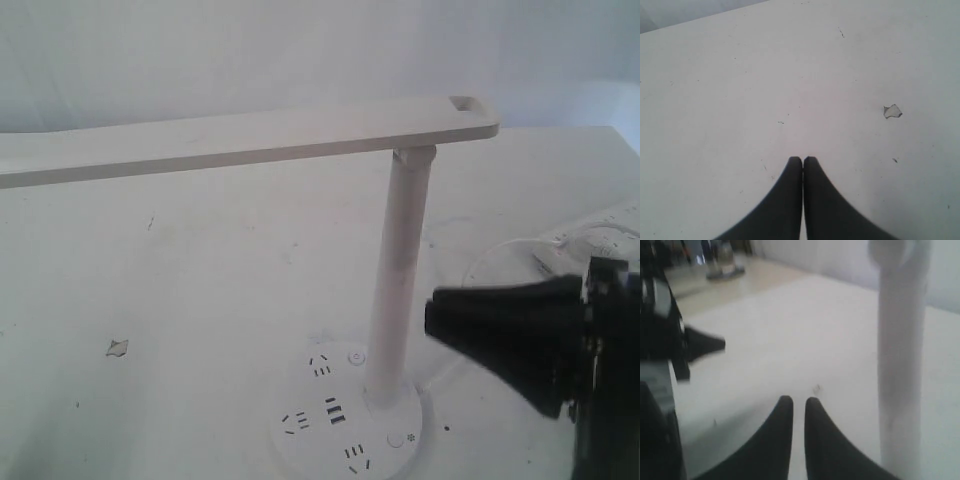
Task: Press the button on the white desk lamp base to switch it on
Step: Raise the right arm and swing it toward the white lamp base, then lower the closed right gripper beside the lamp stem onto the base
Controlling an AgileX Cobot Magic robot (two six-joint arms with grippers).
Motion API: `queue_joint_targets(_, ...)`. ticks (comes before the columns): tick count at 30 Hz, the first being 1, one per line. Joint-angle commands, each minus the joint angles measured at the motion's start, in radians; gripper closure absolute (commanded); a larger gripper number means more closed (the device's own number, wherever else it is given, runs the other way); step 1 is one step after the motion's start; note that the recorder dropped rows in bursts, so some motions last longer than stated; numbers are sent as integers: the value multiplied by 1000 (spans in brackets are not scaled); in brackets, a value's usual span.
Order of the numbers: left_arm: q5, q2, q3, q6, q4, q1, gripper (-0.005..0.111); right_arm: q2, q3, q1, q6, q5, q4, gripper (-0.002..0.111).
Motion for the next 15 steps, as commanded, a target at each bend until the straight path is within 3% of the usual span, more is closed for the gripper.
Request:
queue_joint_targets(1, 4, -4, 3, -1, -2, 1, 107, -5, 1, 3, -10, -63, 360, 99)
queue_joint_targets(4, 4, -4, 3, -1, -2, 1, 107, -5, 1, 3, 33, -73, 379, 99)
queue_joint_targets(12, 4, -4, 3, -1, -2, 1, 107, -5, 1, 3, 161, -207, -23, 99)
queue_joint_targets(15, 4, -4, 3, -1, -2, 1, 107, -7, 10, 15, 208, -207, -75, 99)
